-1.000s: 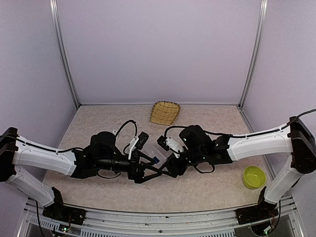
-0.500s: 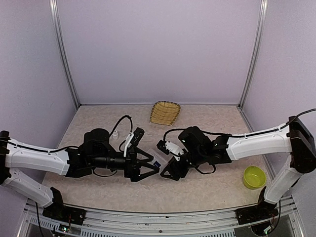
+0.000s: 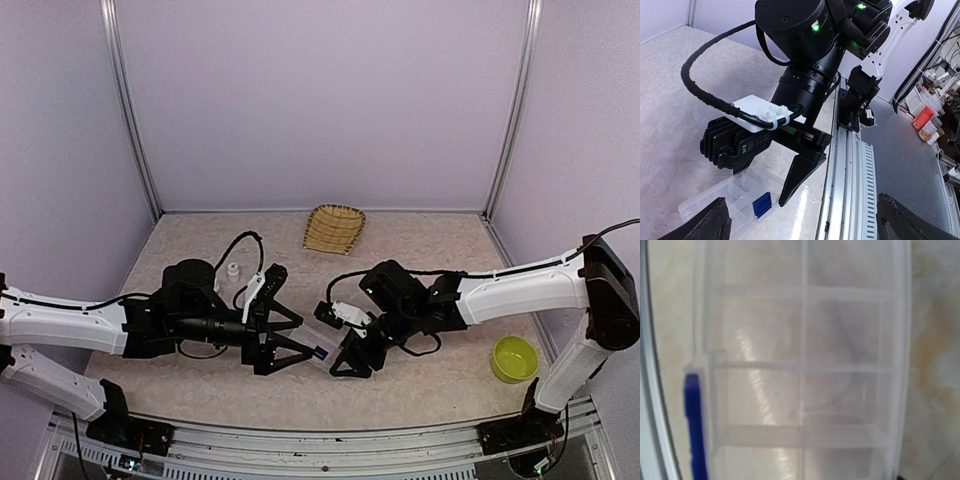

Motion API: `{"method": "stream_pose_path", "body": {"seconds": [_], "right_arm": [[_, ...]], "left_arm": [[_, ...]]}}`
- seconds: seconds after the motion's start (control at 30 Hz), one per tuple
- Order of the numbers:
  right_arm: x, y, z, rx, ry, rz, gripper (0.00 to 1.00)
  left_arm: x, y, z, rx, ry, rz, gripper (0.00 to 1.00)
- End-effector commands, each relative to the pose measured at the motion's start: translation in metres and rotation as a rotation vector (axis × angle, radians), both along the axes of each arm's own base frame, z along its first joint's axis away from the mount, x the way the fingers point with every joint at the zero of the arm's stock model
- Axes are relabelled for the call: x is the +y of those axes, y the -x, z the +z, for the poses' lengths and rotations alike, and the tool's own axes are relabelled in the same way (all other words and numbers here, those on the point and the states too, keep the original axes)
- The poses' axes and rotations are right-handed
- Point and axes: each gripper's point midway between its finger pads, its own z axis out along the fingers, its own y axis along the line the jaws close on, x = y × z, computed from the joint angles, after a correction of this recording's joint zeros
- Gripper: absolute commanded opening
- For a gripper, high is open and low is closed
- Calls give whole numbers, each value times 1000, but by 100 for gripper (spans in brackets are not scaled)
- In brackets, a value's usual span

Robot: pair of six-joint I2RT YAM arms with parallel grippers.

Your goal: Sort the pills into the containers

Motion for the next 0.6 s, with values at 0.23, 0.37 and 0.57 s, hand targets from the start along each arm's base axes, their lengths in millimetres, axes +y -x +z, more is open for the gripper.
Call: {"method": "stream_pose_path", "body": {"seconds": [0.23,0.37,0.57], "right_arm": [[8,26,1,27,4,148,64],[9,30,3,30,1,167,64],[10,35,-1,35,16,190,64]], "left_arm": [[-7,-1,-37,-25,-125,-60,91],[-9,-2,-43,-25,-136,-62,87],[-14,0,-44,-24,-130,-92,77]]}}
